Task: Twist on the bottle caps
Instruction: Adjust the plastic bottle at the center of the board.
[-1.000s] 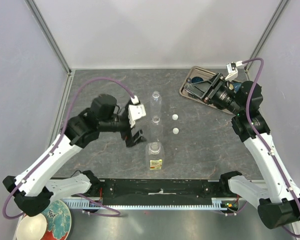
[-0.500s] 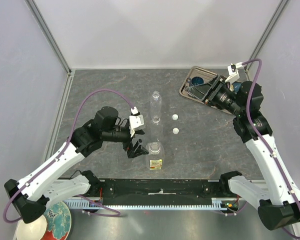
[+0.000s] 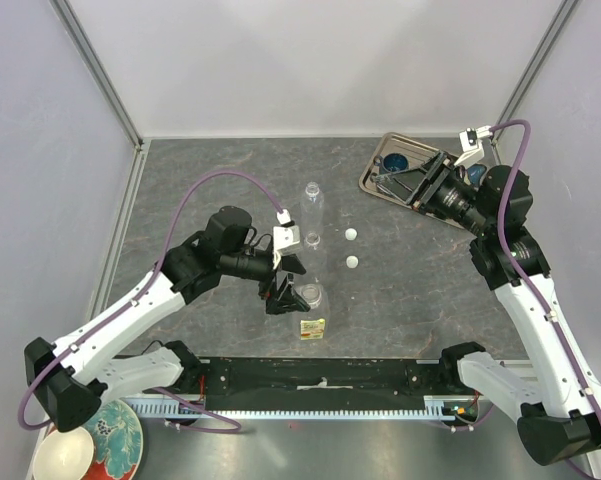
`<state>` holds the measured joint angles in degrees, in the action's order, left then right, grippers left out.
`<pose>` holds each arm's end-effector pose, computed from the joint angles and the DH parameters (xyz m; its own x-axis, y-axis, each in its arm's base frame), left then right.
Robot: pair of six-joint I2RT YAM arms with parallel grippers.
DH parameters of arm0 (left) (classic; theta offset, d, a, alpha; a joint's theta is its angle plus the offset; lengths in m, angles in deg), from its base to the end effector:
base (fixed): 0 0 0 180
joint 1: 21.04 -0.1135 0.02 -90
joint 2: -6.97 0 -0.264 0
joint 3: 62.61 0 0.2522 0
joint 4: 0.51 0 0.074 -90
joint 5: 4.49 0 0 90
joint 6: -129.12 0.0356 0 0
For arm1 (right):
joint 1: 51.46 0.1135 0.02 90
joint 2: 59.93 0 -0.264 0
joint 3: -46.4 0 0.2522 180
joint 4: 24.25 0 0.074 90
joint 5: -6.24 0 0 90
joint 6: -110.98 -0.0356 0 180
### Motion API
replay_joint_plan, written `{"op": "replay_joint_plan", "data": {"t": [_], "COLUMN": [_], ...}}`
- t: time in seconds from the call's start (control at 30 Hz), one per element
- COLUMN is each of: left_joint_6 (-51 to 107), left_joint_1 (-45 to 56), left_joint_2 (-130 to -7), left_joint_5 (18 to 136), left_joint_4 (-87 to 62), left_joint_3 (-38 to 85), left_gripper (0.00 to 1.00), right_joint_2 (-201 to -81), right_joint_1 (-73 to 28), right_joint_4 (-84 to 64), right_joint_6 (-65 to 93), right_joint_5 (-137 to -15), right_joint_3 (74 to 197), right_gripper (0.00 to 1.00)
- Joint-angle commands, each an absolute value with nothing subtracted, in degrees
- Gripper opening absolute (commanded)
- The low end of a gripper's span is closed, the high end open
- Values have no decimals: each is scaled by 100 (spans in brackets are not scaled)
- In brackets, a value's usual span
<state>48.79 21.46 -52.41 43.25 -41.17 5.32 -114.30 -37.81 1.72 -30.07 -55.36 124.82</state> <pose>0.1460 -0.1662 0.3248 -0.2318 0.3810 -0.8950 0.9727 0.0982 -0.2101 0.1921 0.0641 0.4273 -0.5411 0.5726 -0.6159 -0.3956 0.4730 0.7873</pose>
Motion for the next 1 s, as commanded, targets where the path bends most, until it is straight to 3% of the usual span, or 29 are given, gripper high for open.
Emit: {"op": "replay_joint_plan", "data": {"t": [0.0,0.5,0.6,0.63,0.73,0.97], "left_joint_6": [4799,5230,5256,5248,5239,6001], "left_joint_1": [2185,2343,2343,2343,2343,2501], "left_joint_2": [-5341,-5983,-6018,-6018,-6036,-6150], "left_joint_5": [3761,4139,4253,4323,4481,5051], "left_joint_4": [-3923,-3959,-3923,-3923,-4028,-5546], "left_joint_3": [582,828,854,854,950,1714], "left_gripper": [99,99,84,72,50,24], "right_joint_2": [-11320,-11214,-11205,-11214,-11205,-11170], "right_joint_1": [-3801,-3801,-3801,-3801,-3792,-3801], "right_joint_4": [164,200,208,217,208,296], "right_joint_6": [-2860,-2763,-2754,-2754,-2754,-2745], "right_joint_5": [-5546,-5564,-5546,-5529,-5494,-5485], "right_joint_3": [12739,12643,12617,12617,12590,12687], "right_gripper": [42,42,42,42,41,41]}}
